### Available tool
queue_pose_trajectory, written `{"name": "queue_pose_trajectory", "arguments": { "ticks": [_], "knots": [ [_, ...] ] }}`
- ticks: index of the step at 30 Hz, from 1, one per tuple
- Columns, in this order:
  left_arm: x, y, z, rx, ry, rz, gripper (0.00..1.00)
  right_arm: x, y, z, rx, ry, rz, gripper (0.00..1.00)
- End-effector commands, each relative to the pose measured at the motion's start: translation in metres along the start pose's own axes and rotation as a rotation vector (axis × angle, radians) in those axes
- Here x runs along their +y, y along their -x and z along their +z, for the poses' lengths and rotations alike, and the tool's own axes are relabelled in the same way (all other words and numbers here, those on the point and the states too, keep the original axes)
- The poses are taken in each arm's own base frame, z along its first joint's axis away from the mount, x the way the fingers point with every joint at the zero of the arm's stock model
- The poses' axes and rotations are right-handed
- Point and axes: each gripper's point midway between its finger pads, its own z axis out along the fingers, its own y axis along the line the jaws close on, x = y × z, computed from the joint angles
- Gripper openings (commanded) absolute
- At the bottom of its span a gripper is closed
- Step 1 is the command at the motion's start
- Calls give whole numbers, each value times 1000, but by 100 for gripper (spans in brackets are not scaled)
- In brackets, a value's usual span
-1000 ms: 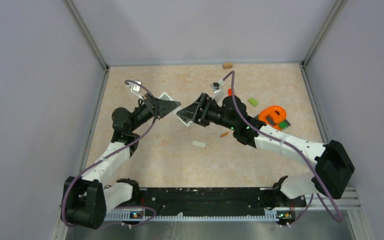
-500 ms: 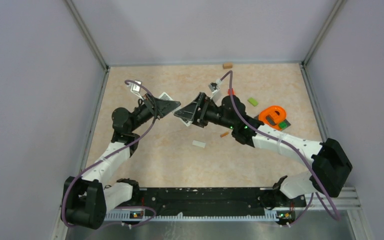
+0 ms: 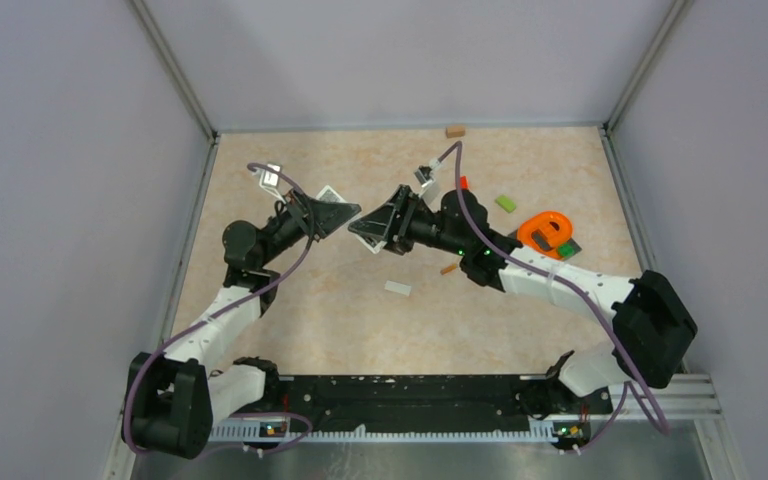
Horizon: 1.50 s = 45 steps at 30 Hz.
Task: Load the batteries into the remote control
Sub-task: Load the battery into the remote control.
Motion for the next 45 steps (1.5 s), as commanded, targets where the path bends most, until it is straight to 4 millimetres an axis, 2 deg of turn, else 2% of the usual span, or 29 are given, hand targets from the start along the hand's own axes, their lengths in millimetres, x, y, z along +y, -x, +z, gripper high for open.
{"name": "queue_pose_trajectory", "arguments": {
  "ticks": [1,8,17,21,30,32,33,36,38,42,45],
  "knots": [
    [-23,5,-2,-28,-84,81,0,11,5,1,3,49,11,60],
    [-24,7,-2,-39,-89,82,0,6,0,3,32,51,40,44],
    [-27,14,2,-56,-92,27,0,4,-2,0,31,59,40,32],
    [-26,16,4,-55,-85,-9,0,2,-2,-1,29,61,34,20],
    [-12,14,5,-46,-40,-53,0,10,1,2,20,111,20,13],
    [-11,14,5,-45,-37,-58,0,11,2,1,12,122,16,17],
    [-11,14,5,-45,-36,-57,0,12,3,0,9,130,18,23],
    [-8,11,4,-37,-31,-54,0,20,8,-6,-21,188,10,55],
    [-4,9,3,-35,-22,-54,0,29,13,-13,-56,229,-7,68],
    [2,4,1,-25,-10,-61,0,34,17,-19,-76,240,-52,72],
    [3,4,1,-23,-8,-62,0,30,17,-18,-69,222,-53,68]
  ]
}}
